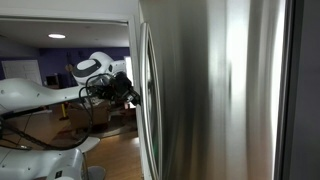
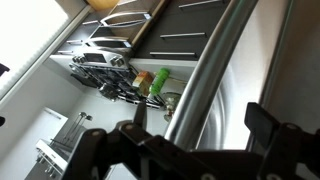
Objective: Open the fridge door on the right
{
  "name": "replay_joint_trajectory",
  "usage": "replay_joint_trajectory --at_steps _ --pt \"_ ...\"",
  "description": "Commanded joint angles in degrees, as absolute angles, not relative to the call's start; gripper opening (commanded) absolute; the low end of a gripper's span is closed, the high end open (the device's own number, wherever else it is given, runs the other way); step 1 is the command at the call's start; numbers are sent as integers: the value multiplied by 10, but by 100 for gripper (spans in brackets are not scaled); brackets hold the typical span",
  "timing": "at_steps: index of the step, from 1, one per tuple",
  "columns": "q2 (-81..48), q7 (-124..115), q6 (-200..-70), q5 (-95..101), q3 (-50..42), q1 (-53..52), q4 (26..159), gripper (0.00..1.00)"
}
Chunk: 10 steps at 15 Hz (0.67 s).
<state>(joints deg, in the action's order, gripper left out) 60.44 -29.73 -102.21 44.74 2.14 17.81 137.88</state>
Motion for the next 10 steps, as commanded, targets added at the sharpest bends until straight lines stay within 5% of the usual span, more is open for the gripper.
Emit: replay_joint_trajectory --at_steps 1,10 --pt "588 -336 -1026 404 37 137 1365 100" --pt "573 -407 -1066 370 126 111 1346 100"
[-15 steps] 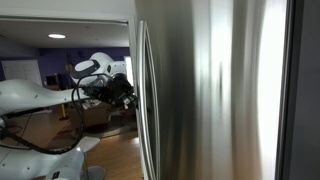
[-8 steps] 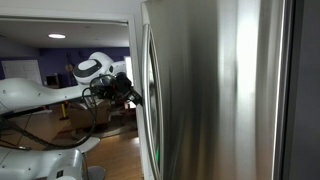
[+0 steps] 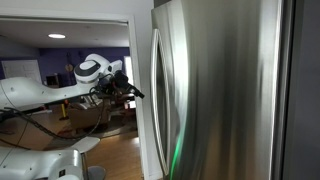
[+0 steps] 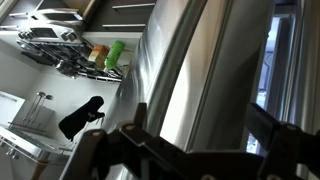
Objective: Open the fridge door on the right
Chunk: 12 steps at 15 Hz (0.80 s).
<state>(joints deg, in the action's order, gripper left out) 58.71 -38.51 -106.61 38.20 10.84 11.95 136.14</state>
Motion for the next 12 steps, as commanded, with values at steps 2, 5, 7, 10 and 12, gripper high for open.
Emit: replay_joint_trajectory --at_steps 2,5,7,10,12 --pt "572 -412 -1074 371 132 102 1343 100" --pt "576 -405 -1114 368 125 82 1350 100" --pt "576 -399 -1130 360 123 75 1349 100" --pt "570 -400 -1121 339 127 80 1342 100" --pt "580 -399 -1124 349 135 91 1349 100"
